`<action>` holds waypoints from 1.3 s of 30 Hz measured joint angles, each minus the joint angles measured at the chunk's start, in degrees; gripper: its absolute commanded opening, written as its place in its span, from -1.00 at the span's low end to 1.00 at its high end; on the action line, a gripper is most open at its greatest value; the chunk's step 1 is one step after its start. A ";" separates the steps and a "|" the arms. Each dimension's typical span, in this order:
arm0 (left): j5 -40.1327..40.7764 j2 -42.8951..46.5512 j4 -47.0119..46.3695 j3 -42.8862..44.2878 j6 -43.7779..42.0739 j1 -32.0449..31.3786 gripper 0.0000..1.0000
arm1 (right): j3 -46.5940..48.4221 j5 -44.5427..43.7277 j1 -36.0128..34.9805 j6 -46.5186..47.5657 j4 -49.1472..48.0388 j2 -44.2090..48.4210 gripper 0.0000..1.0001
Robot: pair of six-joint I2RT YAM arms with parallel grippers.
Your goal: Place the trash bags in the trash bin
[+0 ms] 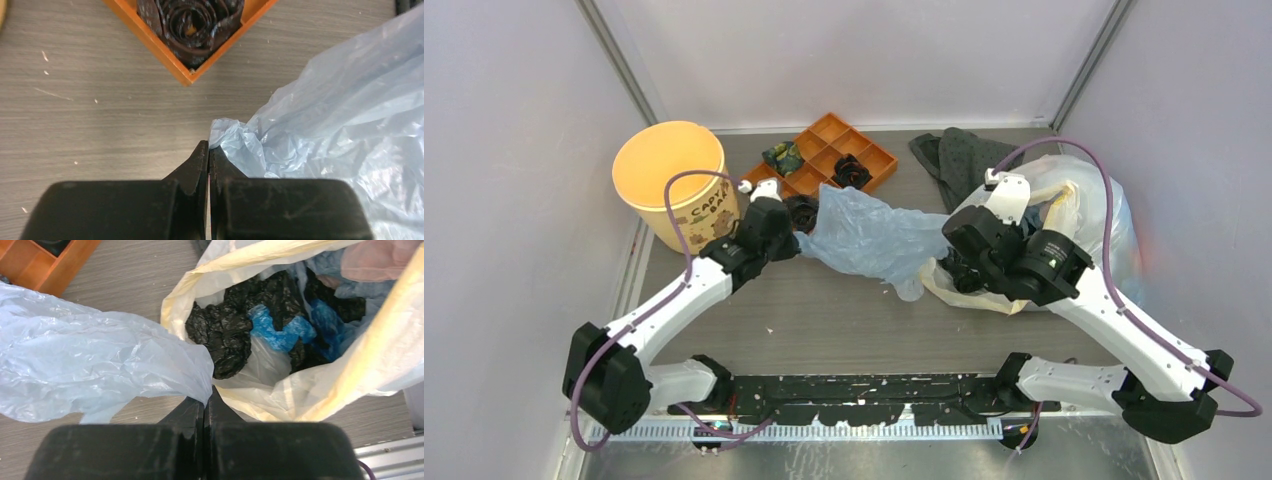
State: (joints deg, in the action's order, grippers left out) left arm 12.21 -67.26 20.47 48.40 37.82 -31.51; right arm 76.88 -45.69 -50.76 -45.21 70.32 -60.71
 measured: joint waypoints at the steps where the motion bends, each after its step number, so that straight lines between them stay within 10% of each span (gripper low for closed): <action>1: 0.81 -1.25 0.94 1.55 -0.90 0.00 -0.99 | 0.07 -0.39 0.00 0.00 0.96 0.44 -0.99; 10: 2.86 -13.70 4.20 21.18 -7.98 1.44 -0.94 | 0.70 4.44 0.04 2.47 3.56 2.95 -0.99; 17: -6.32 -21.11 5.03 30.29 -12.79 1.88 0.07 | 0.74 18.62 0.15 5.75 -3.72 0.87 -0.99; 23: -13.38 -20.96 5.11 30.27 -12.72 1.01 0.38 | 1.36 19.89 0.15 3.37 -12.76 -6.56 -0.99; 39: -12.61 9.18 -2.36 0.20 1.18 -15.41 0.56 | 2.89 22.95 0.31 -3.32 -26.43 -11.69 -0.99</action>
State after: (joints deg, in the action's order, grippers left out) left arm -0.40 -58.08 18.11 48.60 39.00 -46.92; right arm 79.77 -22.74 -50.46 -48.53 43.90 -72.40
